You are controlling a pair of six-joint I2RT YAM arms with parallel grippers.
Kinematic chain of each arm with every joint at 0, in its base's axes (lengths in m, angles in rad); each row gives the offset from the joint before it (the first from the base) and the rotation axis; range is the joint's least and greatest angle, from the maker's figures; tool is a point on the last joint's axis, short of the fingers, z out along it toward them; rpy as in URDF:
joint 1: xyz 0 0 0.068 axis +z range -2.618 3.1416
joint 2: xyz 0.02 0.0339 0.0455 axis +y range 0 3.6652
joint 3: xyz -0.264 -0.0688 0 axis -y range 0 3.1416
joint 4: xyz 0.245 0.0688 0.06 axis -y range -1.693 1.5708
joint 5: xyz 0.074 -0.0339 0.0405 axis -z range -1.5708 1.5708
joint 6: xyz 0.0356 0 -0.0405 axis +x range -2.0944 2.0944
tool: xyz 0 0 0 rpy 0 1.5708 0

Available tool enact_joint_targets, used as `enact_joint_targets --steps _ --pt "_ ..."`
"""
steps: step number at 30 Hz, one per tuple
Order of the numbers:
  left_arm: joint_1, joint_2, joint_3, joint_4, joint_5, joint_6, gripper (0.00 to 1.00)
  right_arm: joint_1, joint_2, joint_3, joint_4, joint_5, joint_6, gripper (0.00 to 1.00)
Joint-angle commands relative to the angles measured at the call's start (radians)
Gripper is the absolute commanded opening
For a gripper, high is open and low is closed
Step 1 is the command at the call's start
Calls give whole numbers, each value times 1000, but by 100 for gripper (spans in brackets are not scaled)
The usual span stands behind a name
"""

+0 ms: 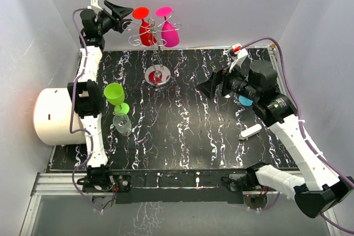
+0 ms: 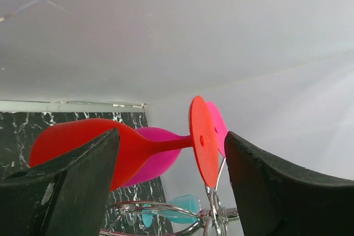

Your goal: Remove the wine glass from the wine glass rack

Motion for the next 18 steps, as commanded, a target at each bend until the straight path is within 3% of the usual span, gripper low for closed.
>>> enact_joint_targets --steps 1,18 --pt "-35 -33 48 86 30 -47 72 8 -29 -9 53 24 -22 98" --pt "-49 -67 7 81 25 -65 31 14 -43 -26 63 38 -21 98"
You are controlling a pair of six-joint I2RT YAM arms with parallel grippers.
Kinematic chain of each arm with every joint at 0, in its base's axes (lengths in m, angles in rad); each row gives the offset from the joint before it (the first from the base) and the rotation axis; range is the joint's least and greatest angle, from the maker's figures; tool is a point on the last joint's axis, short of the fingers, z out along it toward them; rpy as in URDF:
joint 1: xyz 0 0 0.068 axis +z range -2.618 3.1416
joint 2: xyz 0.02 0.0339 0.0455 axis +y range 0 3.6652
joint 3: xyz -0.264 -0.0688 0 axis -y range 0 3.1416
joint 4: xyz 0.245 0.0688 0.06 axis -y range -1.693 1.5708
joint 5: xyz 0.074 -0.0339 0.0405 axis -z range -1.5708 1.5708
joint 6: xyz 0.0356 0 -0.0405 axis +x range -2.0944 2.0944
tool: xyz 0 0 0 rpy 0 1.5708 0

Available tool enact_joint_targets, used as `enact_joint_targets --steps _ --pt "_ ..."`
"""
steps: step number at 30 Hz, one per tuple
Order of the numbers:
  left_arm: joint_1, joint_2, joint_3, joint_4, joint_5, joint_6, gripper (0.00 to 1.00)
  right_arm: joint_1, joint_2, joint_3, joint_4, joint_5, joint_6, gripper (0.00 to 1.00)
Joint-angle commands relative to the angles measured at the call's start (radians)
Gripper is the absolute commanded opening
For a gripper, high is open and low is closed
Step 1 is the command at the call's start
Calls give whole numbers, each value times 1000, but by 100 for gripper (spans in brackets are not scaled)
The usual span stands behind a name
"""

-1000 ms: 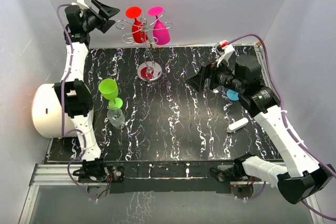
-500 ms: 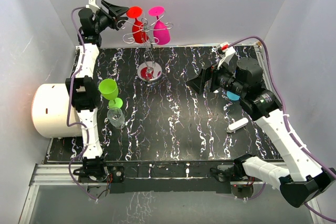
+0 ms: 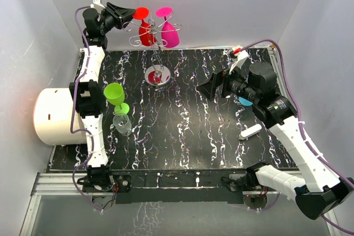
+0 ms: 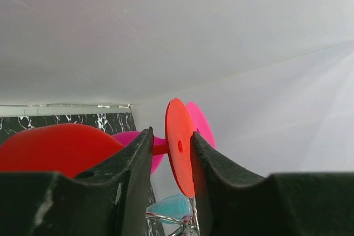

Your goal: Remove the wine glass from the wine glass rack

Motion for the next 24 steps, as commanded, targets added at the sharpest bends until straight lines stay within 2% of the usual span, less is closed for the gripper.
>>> enact_joint_targets --steps 1,16,24 --pt "-14 -76 -7 8 22 -3 30 7 -23 1 62 13 -19 98" --pt "-14 -128 -16 -63 10 0 12 8 -29 1 63 14 -18 98" --pt "-13 -160 -19 -76 2 -10 6 8 -34 3 62 17 -17 98"
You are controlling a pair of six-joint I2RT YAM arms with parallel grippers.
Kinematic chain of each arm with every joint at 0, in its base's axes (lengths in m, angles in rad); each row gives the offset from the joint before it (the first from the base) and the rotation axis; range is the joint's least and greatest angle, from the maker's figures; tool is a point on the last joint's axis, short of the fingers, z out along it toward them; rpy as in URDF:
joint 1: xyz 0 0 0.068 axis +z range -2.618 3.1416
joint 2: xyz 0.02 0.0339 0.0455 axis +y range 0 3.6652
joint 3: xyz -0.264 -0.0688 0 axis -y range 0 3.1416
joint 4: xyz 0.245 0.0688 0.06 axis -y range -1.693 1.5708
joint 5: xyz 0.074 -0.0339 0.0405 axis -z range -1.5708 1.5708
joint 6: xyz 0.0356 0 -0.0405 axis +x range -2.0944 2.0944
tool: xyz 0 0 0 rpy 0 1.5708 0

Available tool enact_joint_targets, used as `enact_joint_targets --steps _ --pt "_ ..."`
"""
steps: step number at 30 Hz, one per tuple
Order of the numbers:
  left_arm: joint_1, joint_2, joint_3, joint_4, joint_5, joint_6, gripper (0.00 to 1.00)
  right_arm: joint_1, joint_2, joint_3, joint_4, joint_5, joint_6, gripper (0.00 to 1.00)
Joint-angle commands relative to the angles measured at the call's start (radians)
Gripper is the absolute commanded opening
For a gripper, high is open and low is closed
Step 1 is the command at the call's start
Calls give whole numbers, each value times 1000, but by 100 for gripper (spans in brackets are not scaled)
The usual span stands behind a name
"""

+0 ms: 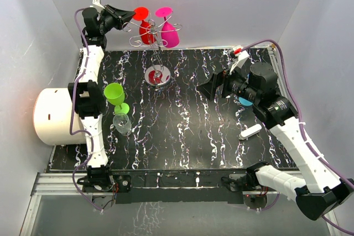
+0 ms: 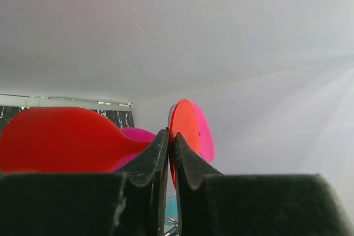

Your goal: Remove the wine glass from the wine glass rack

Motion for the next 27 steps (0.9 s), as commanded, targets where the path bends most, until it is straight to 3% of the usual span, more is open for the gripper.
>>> enact_joint_targets --steps 1,5,15,27 --pt "-13 -133 3 -9 26 -7 5 4 -30 3 58 10 -17 98" --pt "-11 -142 9 -1 21 -26 0 4 -33 2 60 9 -16 98" --pt "-9 -131 31 39 -34 -108 0 3 -21 18 64 -6 -10 98" --pt "-14 -107 65 -8 -89 -88 0 3 -26 27 68 -7 -3 98"
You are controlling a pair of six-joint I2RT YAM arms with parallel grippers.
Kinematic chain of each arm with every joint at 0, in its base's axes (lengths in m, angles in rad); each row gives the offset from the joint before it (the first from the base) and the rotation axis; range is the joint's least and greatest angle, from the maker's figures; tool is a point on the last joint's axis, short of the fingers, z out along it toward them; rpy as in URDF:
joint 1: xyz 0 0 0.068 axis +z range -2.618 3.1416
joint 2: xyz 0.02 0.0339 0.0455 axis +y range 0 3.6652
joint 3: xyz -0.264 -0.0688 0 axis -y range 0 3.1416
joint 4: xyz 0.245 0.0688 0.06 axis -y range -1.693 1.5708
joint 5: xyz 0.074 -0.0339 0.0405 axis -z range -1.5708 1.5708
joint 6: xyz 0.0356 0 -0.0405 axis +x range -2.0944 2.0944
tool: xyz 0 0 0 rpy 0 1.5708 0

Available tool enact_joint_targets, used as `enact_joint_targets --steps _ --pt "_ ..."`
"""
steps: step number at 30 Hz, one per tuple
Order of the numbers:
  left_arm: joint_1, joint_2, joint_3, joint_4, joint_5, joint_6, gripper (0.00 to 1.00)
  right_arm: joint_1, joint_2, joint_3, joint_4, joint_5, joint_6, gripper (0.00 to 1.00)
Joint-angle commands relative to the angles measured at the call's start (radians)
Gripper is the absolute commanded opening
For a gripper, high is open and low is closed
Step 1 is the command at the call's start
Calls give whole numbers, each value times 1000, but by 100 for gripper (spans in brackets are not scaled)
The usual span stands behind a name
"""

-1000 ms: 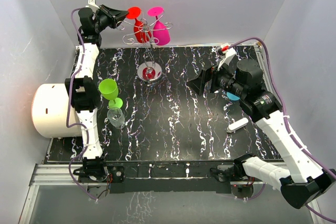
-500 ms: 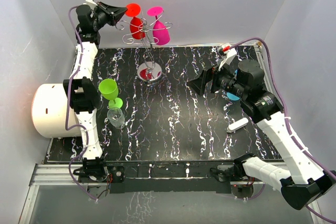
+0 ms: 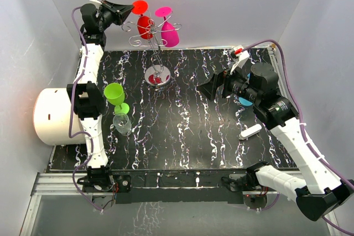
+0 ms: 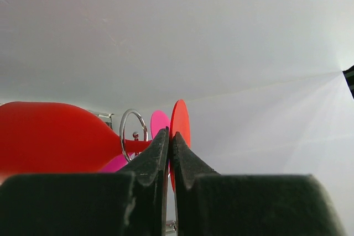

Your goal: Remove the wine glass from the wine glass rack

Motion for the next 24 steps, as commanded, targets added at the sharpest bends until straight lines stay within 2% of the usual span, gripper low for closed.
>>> enact_joint_targets --steps 1,11,24 --pt "-8 -56 54 2 -37 8 0 4 -18 27 65 -4 -6 98" --pt "-27 16 128 41 -59 -18 0 3 -21 29 65 4 -3 98" --pt "-43 30 113 57 -40 -21 0 4 -19 26 75 -1 11 98"
